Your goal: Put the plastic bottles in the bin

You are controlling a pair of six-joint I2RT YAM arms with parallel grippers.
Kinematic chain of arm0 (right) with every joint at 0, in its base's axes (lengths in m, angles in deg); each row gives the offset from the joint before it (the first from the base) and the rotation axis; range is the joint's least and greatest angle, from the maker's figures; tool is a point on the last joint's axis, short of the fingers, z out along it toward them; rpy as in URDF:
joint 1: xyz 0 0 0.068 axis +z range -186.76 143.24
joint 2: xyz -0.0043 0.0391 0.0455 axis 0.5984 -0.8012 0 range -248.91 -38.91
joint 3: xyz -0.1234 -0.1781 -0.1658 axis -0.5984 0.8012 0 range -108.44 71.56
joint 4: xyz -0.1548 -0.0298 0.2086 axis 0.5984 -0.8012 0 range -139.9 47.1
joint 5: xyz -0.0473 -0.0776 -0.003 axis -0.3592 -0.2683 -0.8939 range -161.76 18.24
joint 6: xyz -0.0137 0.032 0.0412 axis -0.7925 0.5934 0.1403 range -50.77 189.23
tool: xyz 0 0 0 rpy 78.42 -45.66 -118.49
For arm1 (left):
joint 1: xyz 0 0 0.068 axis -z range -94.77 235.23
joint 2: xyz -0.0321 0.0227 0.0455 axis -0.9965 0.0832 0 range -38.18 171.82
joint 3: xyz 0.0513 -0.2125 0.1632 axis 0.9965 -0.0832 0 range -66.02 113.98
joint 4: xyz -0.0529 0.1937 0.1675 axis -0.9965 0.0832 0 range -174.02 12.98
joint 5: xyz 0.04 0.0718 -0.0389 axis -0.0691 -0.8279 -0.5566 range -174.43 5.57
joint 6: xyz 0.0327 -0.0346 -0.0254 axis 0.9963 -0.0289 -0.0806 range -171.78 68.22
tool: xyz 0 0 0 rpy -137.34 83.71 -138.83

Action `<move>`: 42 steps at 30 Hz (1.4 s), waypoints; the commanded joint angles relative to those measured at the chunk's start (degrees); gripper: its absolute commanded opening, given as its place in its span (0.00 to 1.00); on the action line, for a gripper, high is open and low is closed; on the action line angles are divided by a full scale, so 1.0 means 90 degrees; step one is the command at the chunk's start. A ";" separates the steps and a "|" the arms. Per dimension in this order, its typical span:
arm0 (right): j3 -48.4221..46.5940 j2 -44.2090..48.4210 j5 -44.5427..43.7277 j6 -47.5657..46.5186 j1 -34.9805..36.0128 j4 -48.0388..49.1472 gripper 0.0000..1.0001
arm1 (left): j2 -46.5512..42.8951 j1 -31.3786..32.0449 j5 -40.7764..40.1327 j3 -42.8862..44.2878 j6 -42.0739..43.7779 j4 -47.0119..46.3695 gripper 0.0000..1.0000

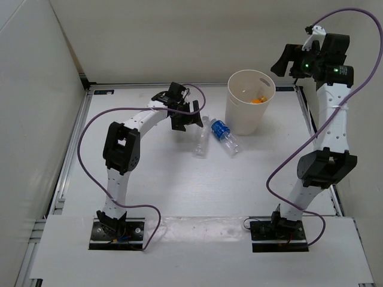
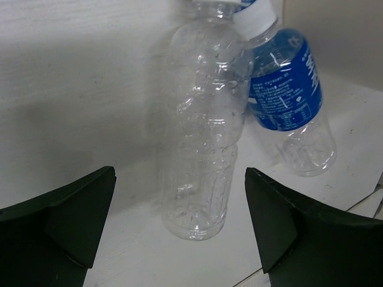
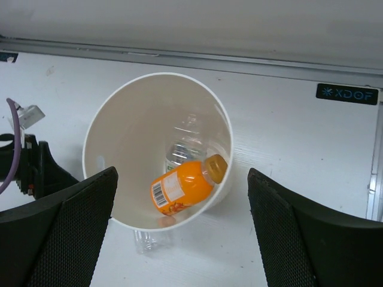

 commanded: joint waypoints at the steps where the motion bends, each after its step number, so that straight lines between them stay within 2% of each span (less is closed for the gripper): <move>1: 0.0102 0.0287 0.0184 0.0165 -0.0208 0.0105 0.90 | -0.0104 0.0146 -0.0050 0.0317 0.0159 0.0247 1.00; 9: 0.0248 0.0463 0.0341 0.0341 -0.0550 0.0125 0.90 | 0.0355 0.0215 0.0174 0.0365 -0.0056 0.0178 1.00; 17: 0.0336 0.0453 0.0536 0.0556 -0.0989 0.0163 0.90 | 0.0853 0.0390 0.0496 0.0815 -0.0153 0.0129 1.00; 19: 0.0346 0.0444 0.0546 0.0662 -0.1058 0.0202 0.90 | 0.0970 0.0400 0.0652 0.0873 -0.0319 0.0120 0.91; 20: 0.0375 0.0443 0.0555 0.0712 -0.1106 0.0222 0.90 | 0.0970 0.0400 0.0672 0.0873 -0.0320 0.0129 0.91; 21: 0.0414 0.0414 0.0594 0.0731 -0.1136 0.0242 0.90 | 0.0980 0.0391 0.0702 0.0844 -0.0339 0.0110 0.85; 23: 0.0434 0.0414 0.0604 0.0790 -0.1146 0.0232 0.90 | 0.0902 0.0371 0.0702 0.0795 -0.0291 0.0061 0.81; 27: 0.0483 0.0326 0.0634 0.0800 -0.1156 0.0271 0.90 | 0.0426 0.0119 0.0741 0.0659 -0.0193 -0.0017 0.68; 28: 0.0473 0.0287 0.0634 0.0800 -0.1146 0.0261 0.90 | 0.0336 0.0078 0.0751 0.0572 -0.0202 -0.0085 0.61; 31: 0.0531 0.0277 0.0595 0.0791 -0.1117 0.0319 0.90 | -0.0181 -0.0195 0.0664 0.0561 -0.0251 -0.0232 0.51; 35: 0.0736 0.0306 0.0478 0.0810 -0.0961 0.0437 0.90 | -0.0806 -0.0488 0.0263 0.0697 -0.0222 -0.0515 0.51; 38: 0.0776 0.0345 0.0468 0.0771 -0.0902 0.0418 0.90 | -0.1012 -0.0527 -0.0176 0.1292 0.0090 -0.0865 0.51; 42: 0.0815 0.0355 0.0487 0.0761 -0.0892 0.0485 0.90 | -0.0603 -0.0382 -0.0206 0.2668 0.0120 -0.1412 0.51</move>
